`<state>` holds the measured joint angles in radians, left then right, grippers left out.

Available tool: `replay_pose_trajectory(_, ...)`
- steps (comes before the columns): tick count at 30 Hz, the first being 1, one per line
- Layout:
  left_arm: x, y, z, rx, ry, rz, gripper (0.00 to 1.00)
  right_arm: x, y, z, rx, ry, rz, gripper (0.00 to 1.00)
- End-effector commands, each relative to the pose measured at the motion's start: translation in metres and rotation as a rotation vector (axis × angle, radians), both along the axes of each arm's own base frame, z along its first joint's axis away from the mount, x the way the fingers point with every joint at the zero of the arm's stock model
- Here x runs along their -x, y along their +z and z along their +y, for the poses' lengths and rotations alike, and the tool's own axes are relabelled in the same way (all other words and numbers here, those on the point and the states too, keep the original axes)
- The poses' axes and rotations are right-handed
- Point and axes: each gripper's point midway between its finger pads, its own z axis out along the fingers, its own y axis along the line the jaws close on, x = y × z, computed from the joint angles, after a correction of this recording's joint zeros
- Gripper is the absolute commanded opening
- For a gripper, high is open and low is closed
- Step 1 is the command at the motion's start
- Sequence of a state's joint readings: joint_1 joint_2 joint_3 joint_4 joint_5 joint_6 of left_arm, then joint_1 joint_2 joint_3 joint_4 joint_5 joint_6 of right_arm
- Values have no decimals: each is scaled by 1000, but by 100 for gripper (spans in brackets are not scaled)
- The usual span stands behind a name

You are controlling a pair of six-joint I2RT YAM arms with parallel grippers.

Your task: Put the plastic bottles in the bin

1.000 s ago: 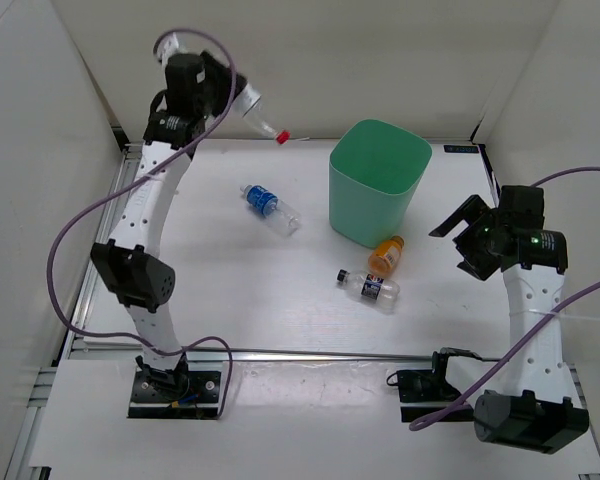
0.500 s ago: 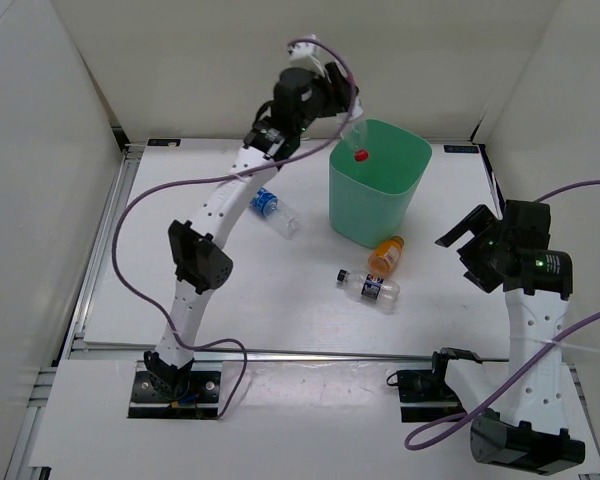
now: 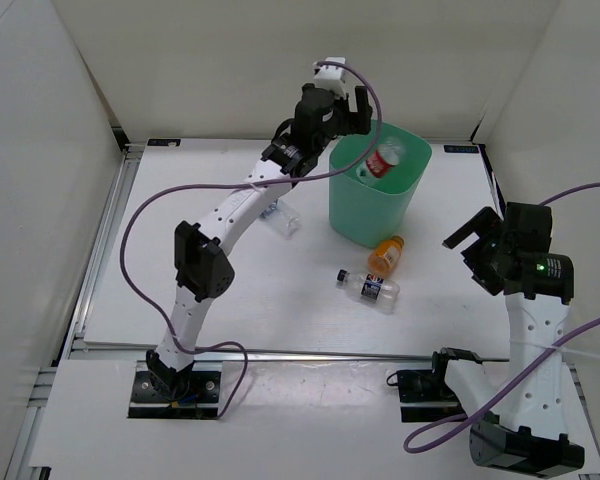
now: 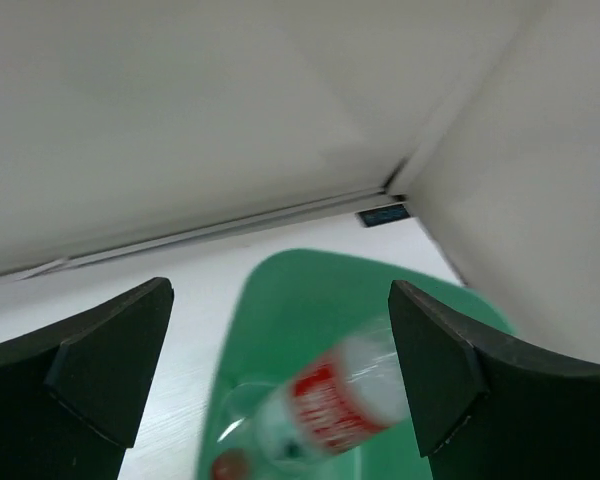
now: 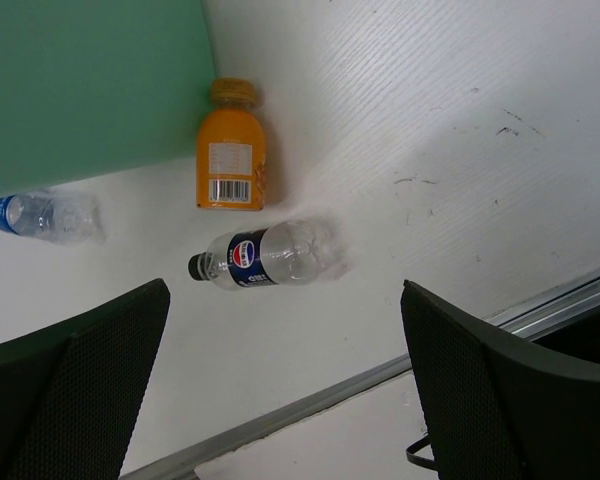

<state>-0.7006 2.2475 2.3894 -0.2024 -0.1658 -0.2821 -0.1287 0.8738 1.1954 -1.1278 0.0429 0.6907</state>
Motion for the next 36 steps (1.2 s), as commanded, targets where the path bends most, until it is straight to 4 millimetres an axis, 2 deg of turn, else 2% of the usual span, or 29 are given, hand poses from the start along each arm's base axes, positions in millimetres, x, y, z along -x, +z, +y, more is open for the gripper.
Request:
replay_pose_trajectory(1,26,94,78,33,234,-131,100,1,8,-5,30,-20,-31,100)
replay_pose_trajectory(2,20,70,97,-12,306,-86,100,2,4,-3,18,-11,-19,100)
replay_pose_trajectory(3,19,64,115,41,373,-45,100,4,2,-2,18,-11,-20,100)
replay_pose_trajectory(4,21,79,160,98,482,-42,100,2,4,-1,17,5,-30,100)
replay_pose_trajectory(5,18,39,174,71,513,33,100,2,4,-1,17,5,-30,100)
replay_pose_trajectory(6,18,31,191,145,547,74,100,2,4,1,10,11,-31,100)
replay_pose_trajectory(7,26,34,206,180,533,90,100,0,6,3,1,20,-41,100)
replay_pose_trajectory(8,20,21,235,195,583,124,100,1,2,5,-7,26,-32,100)
replay_pose_trajectory(9,19,-8,247,224,607,196,100,1,2,5,-7,26,-31,100)
replay_pose_trajectory(10,20,-17,248,244,559,241,100,0,0,7,-17,35,-33,100)
replay_pose_trajectory(11,15,-34,272,255,578,304,100,1,-3,7,-19,35,-22,100)
replay_pose_trajectory(13,8,-54,275,307,491,420,100,1,-3,9,-26,41,-23,100)
replay_pose_trajectory(14,6,-78,258,321,353,530,100,1,-6,9,-27,41,-14,100)
replay_pose_trajectory(15,3,-97,270,336,344,622,100,1,-6,9,-27,41,-14,100)
replay_pose_trajectory(16,-3,-92,265,360,294,649,100,1,-6,9,-27,41,-14,100)
replay_pose_trajectory(17,-2,-100,254,379,214,721,100,1,-6,9,-27,41,-14,100)
replay_pose_trajectory(18,-12,-132,251,372,200,805,100,2,-6,11,-34,47,-15,100)
replay_pose_trajectory(19,-15,-130,252,375,192,831,100,2,-6,11,-34,47,-15,100)
replay_pose_trajectory(21,-21,-154,250,372,201,903,100,1,-6,9,-27,41,-14,100)
replay_pose_trajectory(24,-22,-167,251,362,220,937,100,0,-8,7,-20,34,-4,100)
replay_pose_trajectory(26,-18,-179,247,372,208,983,100,0,-9,5,-12,27,-3,100)
replay_pose_trajectory(29,-9,-208,242,355,210,1061,100,0,-14,3,-7,20,18,100)
replay_pose_trajectory(31,0,-217,230,337,196,1088,100,-2,-13,3,-5,20,8,100)
replay_pose_trajectory(36,11,-244,219,295,162,1147,100,-8,-17,2,-8,20,29,100)
